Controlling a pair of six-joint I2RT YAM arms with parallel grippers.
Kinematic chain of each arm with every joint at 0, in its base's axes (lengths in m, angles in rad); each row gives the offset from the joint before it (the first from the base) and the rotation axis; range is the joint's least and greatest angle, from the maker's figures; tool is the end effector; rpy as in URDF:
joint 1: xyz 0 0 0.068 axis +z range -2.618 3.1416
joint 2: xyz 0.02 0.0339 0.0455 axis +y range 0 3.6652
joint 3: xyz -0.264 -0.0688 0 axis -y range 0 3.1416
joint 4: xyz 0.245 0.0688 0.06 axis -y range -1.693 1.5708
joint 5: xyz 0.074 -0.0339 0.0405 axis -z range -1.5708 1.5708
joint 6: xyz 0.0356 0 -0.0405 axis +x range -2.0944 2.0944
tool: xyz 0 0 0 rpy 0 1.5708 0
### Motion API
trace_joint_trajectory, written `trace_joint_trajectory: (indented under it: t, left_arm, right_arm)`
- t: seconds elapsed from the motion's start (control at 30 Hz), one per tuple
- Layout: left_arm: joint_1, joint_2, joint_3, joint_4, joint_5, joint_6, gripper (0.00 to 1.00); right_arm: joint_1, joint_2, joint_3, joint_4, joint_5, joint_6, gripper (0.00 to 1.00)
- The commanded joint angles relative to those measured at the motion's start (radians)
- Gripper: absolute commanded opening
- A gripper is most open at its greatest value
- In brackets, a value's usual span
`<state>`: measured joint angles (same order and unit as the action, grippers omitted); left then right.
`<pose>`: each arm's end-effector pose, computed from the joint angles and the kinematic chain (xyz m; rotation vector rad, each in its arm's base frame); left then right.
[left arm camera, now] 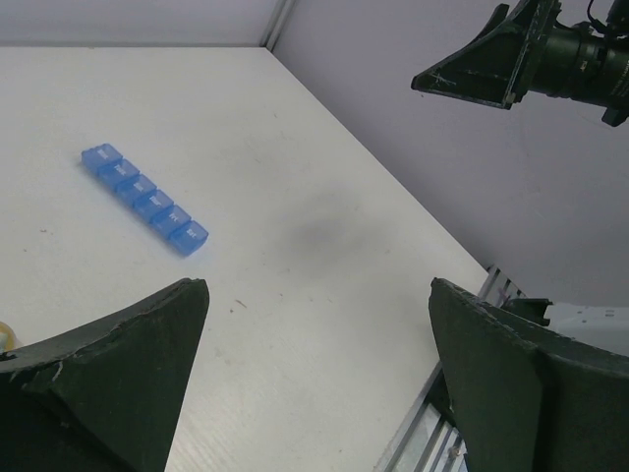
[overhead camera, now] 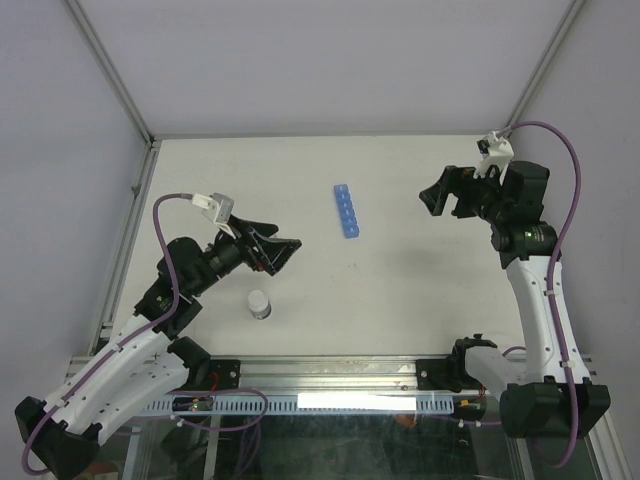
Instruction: Sort the pills into containers
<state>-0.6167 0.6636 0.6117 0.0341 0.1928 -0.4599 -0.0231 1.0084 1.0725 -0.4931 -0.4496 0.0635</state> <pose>0.1337 -0.1032 0.3214 0.2891 1.6535 -0.9803 0.2166 0.0105 0.3683 -0.2032 1.9748 0.4745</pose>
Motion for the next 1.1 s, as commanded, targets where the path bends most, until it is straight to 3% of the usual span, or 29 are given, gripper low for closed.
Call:
trace_joint_trajectory:
  t: [0.0,0.27,0.4,0.53,0.57,0.63,0.7,0.83,1.07]
  left_arm:
    - [-0.011,-0.025,-0.043,0.145,0.03,-0.065,0.99]
    - [-0.013,-0.06,-0.125,0.22,0.055,-0.141,0.99]
    - [-0.013,-0.079,-0.168,0.275,0.071,-0.194,0.99]
    - [-0.014,-0.089,-0.208,0.32,0.071,-0.221,0.99]
    - [-0.014,-0.086,-0.214,0.33,0.069,-0.226,0.99]
    - [-0.015,-0.079,-0.224,0.348,0.062,-0.235,0.99]
    - [-0.015,-0.07,-0.227,0.352,0.056,-0.242,0.99]
    - [-0.015,-0.052,-0.23,0.357,0.049,-0.243,0.99]
    - [-0.015,-0.016,-0.26,0.383,0.011,-0.247,0.99]
  right_arm:
    - [-0.009,-0.023,-0.014,0.108,-0.032,0.038,1.0]
    - [-0.011,-0.048,-0.12,0.213,-0.208,0.013,1.0]
    - [-0.012,-0.064,-0.226,0.299,-0.378,-0.115,1.0]
    - [-0.008,-0.016,-0.239,0.245,-0.543,-0.339,1.0]
    - [-0.002,0.005,-0.235,0.237,-0.545,-0.324,1.0]
    - [0.023,0.054,-0.23,0.282,-0.492,-0.254,1.0]
    - [0.073,0.125,-0.187,0.23,-0.436,-0.287,1.0]
    - [0.223,0.297,-0.062,0.13,-0.128,-0.352,1.0]
    - [0.396,0.55,0.094,0.162,0.249,-0.262,1.0]
